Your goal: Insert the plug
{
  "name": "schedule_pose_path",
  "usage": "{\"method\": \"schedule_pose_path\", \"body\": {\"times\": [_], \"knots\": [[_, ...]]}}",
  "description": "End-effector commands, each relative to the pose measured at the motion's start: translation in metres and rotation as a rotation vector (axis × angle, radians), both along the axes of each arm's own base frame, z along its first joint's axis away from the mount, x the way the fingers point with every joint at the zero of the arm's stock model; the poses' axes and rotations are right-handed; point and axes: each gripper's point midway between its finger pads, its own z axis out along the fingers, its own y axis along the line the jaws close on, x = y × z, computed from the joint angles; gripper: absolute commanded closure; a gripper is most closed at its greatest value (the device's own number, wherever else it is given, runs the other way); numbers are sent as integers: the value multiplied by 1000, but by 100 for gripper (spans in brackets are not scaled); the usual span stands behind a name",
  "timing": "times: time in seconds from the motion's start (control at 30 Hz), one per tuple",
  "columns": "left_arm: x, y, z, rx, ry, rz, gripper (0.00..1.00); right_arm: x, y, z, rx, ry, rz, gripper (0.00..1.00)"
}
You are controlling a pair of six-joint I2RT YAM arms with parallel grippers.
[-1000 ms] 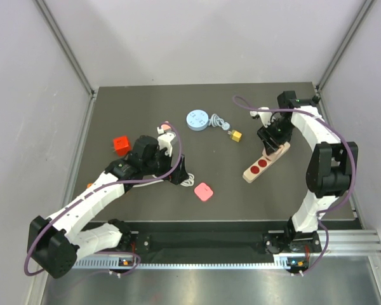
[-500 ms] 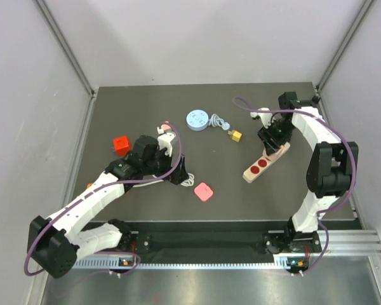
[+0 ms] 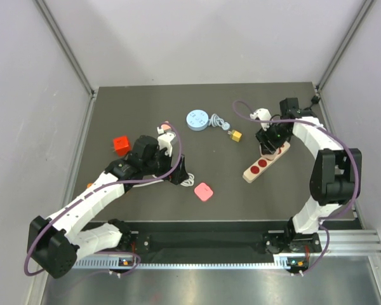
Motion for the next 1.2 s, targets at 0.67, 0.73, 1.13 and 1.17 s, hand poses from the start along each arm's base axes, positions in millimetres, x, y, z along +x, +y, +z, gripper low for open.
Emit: {"method": "schedule_pose_path", "body": {"times": [0.67,0.73,1.13,1.17], "knots": [[-2,-13,15,-69,-23,-49,3,-47,-48,-52,61,-105,-211,100],[-2,-13,16,-72,-26,-50,3,-43,-46,-53,77,-125,-211,100],[-6,-11,29,-87,-76,-52,3,-61,-60,-80,-56,-78,-220,98],[-6,-11,29,-85,-78,-54,3,-59,-59,-76,-57,-90,-220,96]]}}
